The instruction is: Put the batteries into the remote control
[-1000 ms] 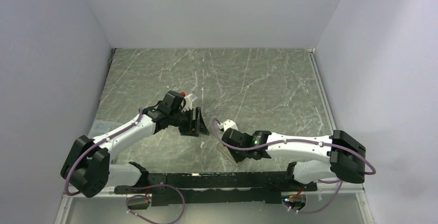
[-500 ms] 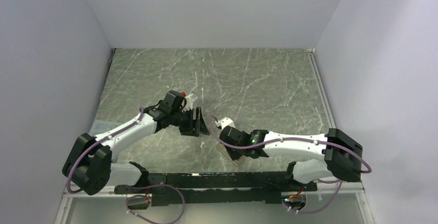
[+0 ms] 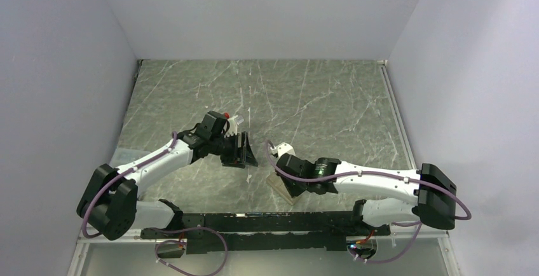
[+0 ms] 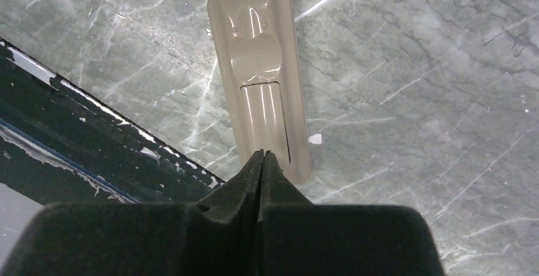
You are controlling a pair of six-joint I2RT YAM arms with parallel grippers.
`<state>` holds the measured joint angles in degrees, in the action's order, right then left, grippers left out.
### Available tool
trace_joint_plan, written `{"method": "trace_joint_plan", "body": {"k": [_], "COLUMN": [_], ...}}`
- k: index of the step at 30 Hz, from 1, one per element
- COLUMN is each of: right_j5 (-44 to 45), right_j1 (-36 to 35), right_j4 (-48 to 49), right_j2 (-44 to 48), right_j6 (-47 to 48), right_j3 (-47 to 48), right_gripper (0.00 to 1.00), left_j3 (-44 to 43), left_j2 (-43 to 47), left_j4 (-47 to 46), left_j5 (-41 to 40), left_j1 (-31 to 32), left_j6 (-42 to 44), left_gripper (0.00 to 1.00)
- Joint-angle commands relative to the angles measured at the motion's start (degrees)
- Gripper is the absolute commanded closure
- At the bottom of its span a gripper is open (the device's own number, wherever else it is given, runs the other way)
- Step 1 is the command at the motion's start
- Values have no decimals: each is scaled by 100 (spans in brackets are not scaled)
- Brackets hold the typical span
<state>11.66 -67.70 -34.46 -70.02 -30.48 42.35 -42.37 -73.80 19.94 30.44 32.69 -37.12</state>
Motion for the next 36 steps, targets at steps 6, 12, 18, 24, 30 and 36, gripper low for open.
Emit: {"method": "trace_joint_plan", "body": {"k": [6, 12, 18, 24, 30, 36], "right_j5": [-33, -628, -462, -176, 223, 364], "right_j1": [27, 39, 55, 65, 68, 72], "right_j4": [-138, 285, 164, -64, -454, -682], "right_j2": [40, -607, -440, -248, 224, 531], "right_j6": [-187, -343, -376, -362, -386, -402], "right_j3": [11, -462, -442, -131, 352, 629], "right_gripper": [100, 100, 100, 100, 100, 100], "left_j3": [-144, -97, -77, -105, -111, -94], "left_j2": [21, 16, 25, 27, 89, 105], "left_j4": [-157, -170, -182, -186, -137, -153], "left_j5": [157, 171, 178, 191, 167, 173], "left_j1": [-28, -34, -34, -43, -43, -43], "left_j6": [72, 71, 64, 55, 63, 50], "left_gripper": [31, 31, 31, 31, 31, 31]}}
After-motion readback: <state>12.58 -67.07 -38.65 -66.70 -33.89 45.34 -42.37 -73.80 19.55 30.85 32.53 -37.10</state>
